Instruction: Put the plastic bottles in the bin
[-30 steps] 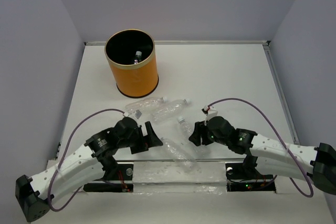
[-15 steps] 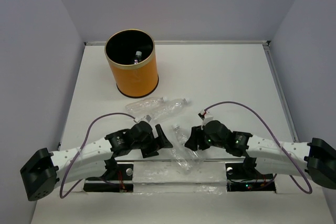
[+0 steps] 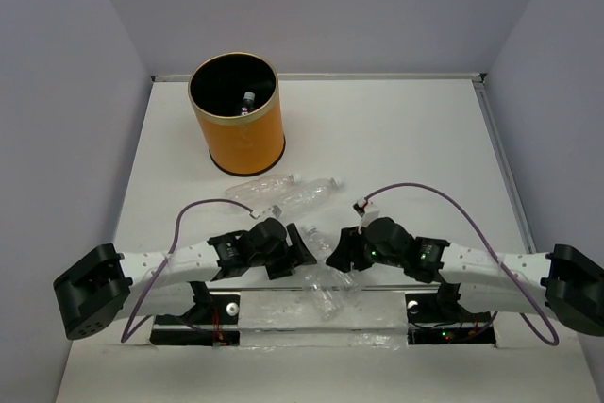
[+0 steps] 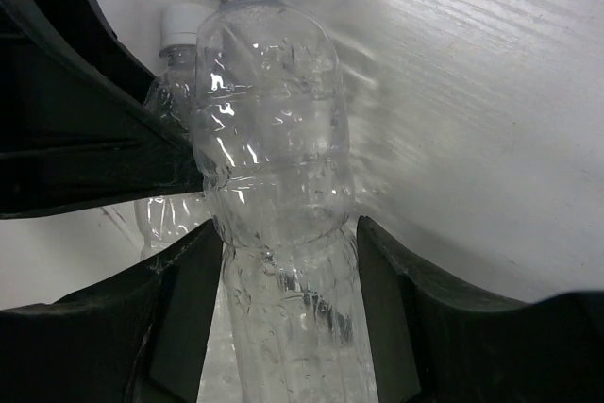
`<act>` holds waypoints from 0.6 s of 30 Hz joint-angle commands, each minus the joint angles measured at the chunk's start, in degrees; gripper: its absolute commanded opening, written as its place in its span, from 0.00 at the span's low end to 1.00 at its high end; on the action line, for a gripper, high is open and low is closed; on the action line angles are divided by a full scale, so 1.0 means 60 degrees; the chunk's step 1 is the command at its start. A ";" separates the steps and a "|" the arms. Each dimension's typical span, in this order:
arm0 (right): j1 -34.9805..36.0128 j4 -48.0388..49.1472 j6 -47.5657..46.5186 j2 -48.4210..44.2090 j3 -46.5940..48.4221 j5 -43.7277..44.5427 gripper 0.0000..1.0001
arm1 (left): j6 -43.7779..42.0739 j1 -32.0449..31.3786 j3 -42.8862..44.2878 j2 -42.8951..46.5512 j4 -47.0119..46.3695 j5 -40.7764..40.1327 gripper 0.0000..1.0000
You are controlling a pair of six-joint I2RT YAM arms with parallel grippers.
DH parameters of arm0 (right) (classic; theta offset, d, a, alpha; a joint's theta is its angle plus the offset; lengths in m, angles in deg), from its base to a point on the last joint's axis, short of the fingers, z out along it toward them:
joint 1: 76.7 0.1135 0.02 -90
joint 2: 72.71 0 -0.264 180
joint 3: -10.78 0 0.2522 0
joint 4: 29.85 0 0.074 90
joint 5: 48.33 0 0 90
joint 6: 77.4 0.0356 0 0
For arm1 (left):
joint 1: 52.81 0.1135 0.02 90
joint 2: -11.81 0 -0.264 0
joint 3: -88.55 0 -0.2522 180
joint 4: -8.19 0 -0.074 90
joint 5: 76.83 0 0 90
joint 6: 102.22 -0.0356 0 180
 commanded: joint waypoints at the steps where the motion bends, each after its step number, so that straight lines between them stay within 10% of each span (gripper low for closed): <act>1: 0.0086 0.0394 0.0094 -0.0414 -0.0095 0.0039 0.29 | -0.0237 -0.0084 0.0125 -0.0104 -0.0054 -0.0522 0.71; 18: 0.0086 -0.2931 -0.1033 -0.3022 0.1223 0.2030 0.29 | -0.2727 -0.0202 0.3258 0.2489 0.3241 -0.3113 0.59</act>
